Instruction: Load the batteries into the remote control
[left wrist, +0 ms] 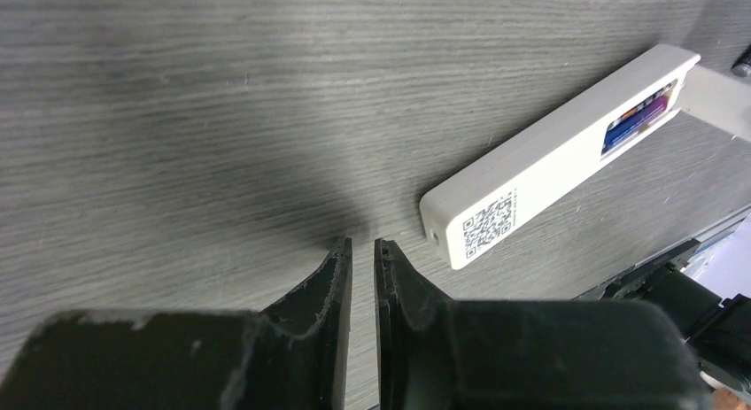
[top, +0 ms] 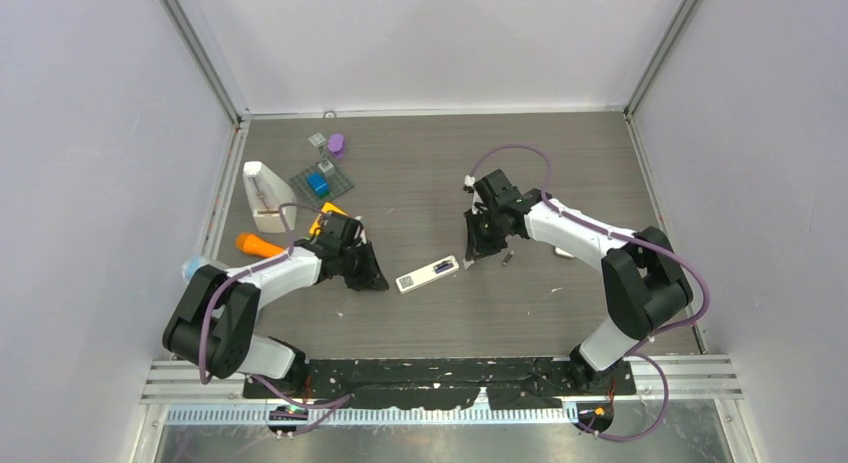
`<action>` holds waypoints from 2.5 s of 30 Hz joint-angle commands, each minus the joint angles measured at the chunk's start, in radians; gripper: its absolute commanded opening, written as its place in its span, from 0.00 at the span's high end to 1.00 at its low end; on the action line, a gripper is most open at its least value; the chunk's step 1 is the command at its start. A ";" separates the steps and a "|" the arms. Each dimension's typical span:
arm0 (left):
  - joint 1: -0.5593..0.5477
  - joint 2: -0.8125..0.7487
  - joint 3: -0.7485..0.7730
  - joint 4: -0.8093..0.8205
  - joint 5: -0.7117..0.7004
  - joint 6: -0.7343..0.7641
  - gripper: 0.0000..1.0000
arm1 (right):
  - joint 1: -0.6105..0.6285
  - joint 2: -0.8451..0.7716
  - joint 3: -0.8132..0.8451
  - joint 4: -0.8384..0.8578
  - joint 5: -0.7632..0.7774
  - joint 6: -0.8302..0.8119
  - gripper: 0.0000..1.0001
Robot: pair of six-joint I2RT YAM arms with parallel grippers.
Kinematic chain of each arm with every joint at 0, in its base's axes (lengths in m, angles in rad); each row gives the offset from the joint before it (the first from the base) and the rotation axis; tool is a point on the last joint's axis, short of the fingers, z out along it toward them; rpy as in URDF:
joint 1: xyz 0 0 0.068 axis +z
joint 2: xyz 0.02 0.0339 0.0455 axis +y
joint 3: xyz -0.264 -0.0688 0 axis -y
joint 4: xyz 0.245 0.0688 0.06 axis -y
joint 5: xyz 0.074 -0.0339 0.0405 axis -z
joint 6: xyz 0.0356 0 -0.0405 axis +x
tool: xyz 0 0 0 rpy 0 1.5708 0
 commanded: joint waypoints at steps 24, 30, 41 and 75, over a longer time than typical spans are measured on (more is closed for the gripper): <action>0.056 0.083 0.157 0.019 -0.057 -0.037 0.73 | 0.003 -0.081 -0.091 0.104 -0.177 0.055 0.95; 0.069 0.086 0.188 -0.063 -0.145 -0.030 0.71 | 0.002 -0.131 -0.053 0.037 -0.030 0.077 0.95; 0.079 0.001 0.131 0.072 0.007 0.025 0.43 | 0.003 -0.159 -0.082 0.218 -0.267 0.175 0.95; 0.078 0.083 0.058 0.112 0.118 0.079 0.41 | -0.014 0.003 -0.327 0.627 -0.351 0.489 0.95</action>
